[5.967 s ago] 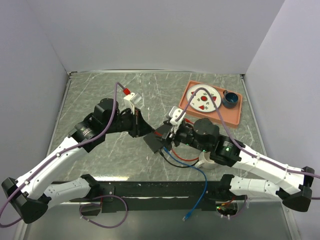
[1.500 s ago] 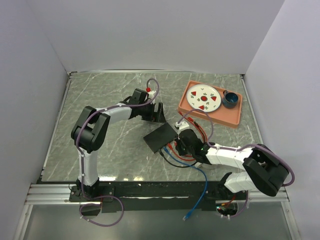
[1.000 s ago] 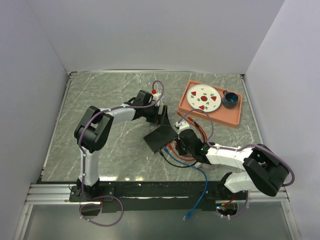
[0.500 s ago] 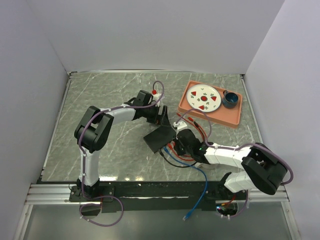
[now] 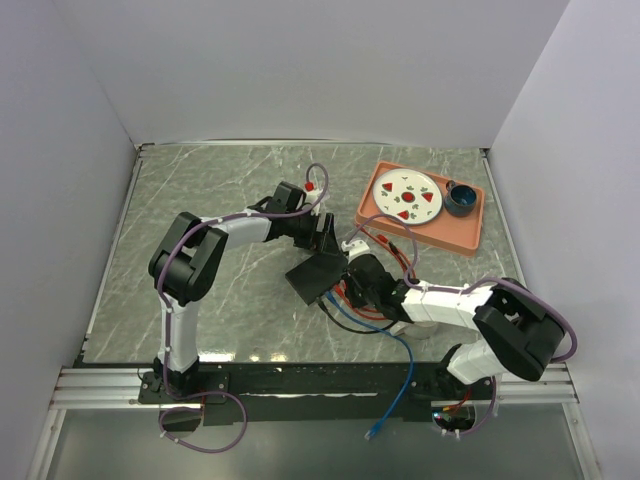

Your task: Insert the plug into the switch port

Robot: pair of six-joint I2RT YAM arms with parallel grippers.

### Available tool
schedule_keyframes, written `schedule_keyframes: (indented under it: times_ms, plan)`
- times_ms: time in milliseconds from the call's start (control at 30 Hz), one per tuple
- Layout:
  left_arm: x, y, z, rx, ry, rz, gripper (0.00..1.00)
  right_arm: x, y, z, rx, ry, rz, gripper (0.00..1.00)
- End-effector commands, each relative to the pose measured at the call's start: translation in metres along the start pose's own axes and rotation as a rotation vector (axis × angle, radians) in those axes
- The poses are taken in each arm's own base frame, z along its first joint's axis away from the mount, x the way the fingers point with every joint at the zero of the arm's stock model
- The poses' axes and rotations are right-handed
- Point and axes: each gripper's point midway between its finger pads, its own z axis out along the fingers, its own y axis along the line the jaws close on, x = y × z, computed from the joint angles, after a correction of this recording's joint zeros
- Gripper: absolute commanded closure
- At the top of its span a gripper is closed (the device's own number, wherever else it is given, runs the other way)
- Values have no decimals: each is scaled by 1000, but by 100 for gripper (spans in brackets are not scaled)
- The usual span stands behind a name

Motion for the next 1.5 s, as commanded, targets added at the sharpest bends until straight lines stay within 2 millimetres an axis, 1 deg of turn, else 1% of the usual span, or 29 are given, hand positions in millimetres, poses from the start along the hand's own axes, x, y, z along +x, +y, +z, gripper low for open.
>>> schedule_keyframes:
  times_ms: [0,133,267,533,800,1000,1233,1467]
  plan:
    - [10,-6,5,35,28,22,12,-19,0,1,31,-59,8,100]
    - [16,-7,7,34,49,31,13,-23,-3,-1,47,-69,0,100]
    - [18,-8,8,36,56,41,14,-28,-2,-2,45,-76,-10,100]
    - [20,-13,8,54,62,42,14,-24,-3,5,64,-46,-23,100]
    - [22,-18,8,70,70,42,15,-28,0,7,60,-47,-24,100]
    - [34,-21,11,85,100,42,17,-37,2,5,57,-68,-20,100]
    - [54,-24,13,98,146,41,27,-50,6,1,46,-94,-13,100]
    - [69,-28,11,115,163,28,32,-60,9,0,41,-116,-1,100]
